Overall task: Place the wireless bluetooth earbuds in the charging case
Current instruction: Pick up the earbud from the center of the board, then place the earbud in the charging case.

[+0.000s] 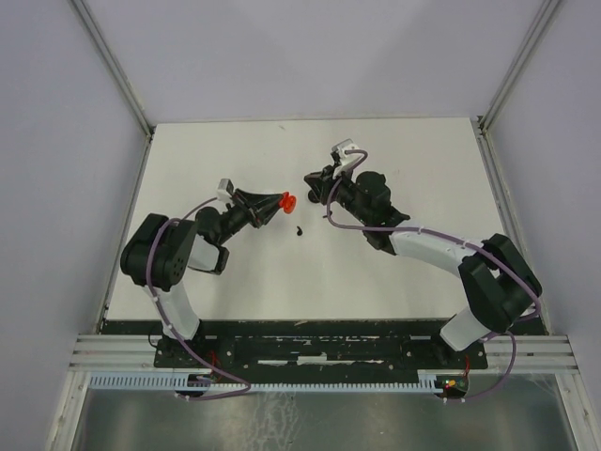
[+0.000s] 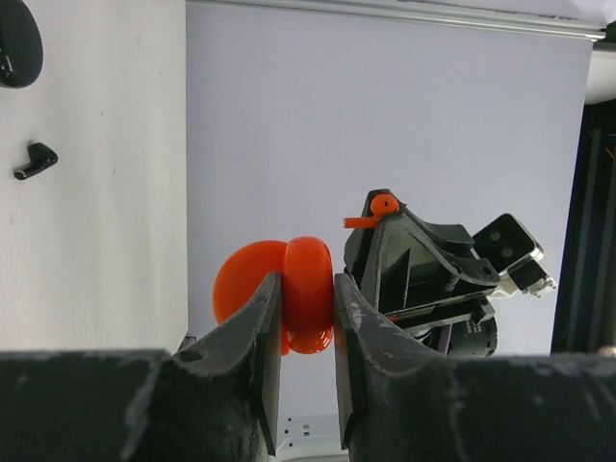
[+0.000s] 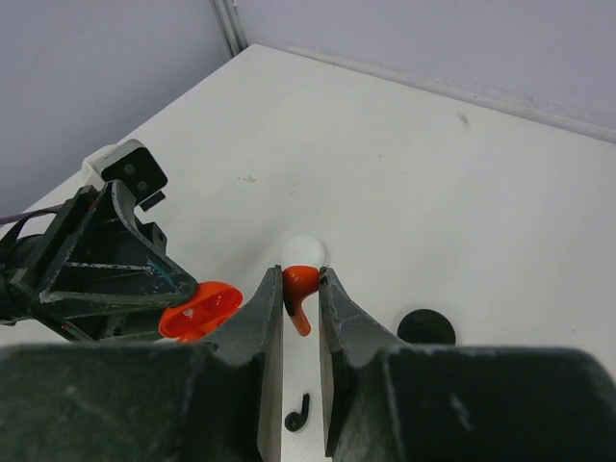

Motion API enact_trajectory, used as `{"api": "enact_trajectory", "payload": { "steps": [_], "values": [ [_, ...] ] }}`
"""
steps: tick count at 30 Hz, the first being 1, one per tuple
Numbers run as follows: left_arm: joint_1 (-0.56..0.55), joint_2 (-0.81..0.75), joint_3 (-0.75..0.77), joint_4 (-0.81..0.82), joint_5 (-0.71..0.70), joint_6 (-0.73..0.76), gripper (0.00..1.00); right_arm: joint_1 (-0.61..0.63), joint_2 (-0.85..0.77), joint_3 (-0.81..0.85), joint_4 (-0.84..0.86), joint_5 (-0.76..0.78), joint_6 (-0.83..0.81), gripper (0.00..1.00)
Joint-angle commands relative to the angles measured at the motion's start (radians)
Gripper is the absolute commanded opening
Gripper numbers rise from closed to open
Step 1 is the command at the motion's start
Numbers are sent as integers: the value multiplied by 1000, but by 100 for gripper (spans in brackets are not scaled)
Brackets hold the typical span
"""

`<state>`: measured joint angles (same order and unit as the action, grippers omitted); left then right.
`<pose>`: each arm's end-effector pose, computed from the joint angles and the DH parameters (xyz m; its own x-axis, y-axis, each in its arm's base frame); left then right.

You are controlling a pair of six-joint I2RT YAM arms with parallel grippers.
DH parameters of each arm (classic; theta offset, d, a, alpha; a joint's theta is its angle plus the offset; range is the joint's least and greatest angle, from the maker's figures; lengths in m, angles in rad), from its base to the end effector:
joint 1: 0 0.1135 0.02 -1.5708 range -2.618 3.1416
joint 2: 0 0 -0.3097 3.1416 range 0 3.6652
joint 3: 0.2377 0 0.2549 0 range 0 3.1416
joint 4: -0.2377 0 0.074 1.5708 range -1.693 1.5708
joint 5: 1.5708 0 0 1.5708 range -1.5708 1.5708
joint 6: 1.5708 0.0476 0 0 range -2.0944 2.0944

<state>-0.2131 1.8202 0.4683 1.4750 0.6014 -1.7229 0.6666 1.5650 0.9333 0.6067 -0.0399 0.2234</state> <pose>0.3083 -0.0943 0.1987 -0.7330 -0.6753 0.0817 0.0091 -0.1298 -0.9915 0.2936 0.2334 0.3223 -0.1630 0.1535 -0.9746 -0.6287 0.7452 0.2225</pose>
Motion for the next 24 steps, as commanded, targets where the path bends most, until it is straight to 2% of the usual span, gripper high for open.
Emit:
{"api": "enact_trajectory", "payload": {
  "steps": [1, 8, 24],
  "values": [
    [-26, 7, 45, 59, -27, -32, 3, 2, -2, -36, 198, -53, 22, 1],
    [-56, 33, 91, 51, -26, -50, 3, 13, 22, -96, 345, -97, -13, 1],
    [-72, 33, 134, 50, -25, -66, 3, 31, 54, -106, 353, -113, -42, 1]
  ]
}}
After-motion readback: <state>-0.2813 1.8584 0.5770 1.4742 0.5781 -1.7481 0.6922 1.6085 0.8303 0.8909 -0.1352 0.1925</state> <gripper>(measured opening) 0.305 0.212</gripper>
